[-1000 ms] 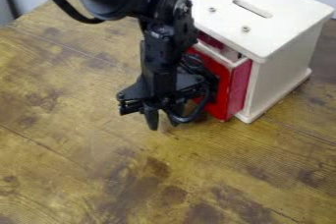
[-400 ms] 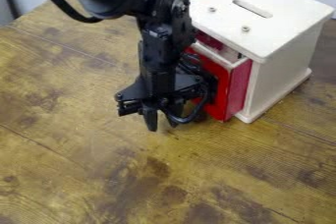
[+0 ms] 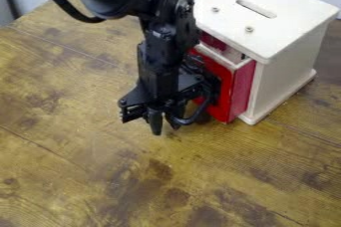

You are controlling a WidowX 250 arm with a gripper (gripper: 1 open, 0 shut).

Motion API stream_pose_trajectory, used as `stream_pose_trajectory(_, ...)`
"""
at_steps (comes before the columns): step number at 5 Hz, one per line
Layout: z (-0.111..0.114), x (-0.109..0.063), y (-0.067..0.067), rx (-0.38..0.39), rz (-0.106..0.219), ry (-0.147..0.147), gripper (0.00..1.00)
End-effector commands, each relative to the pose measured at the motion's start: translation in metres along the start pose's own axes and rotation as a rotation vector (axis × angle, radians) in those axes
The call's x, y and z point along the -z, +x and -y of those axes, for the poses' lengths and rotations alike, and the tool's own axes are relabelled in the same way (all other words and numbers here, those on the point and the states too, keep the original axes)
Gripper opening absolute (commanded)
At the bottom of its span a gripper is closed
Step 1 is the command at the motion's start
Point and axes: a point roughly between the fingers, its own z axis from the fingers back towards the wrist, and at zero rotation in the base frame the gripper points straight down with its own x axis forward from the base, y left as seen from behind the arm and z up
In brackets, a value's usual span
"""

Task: Open the drawer

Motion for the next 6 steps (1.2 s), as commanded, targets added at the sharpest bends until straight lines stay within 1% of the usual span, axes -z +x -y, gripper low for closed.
stream_pose_trajectory(1,-0.005,-0.036,0.024,-0.078,0.097,-0.102,0.00)
stream_pose_trajectory(2,-0.006,-0.038,0.021,-0.084,0.103,-0.095,0.00)
stream_pose_trajectory(3,-0.012,-0.037,0.024,-0.139,0.109,-0.073,0.00)
stream_pose_trajectory(4,-0.020,-0.033,0.027,-0.183,0.117,-0.020,0.00)
stream_pose_trajectory(5,-0.023,-0.027,0.033,-0.189,0.105,0.040,0.00)
stream_pose_trajectory(6,-0.026,-0.021,0.039,-0.205,0.053,0.071,0.00)
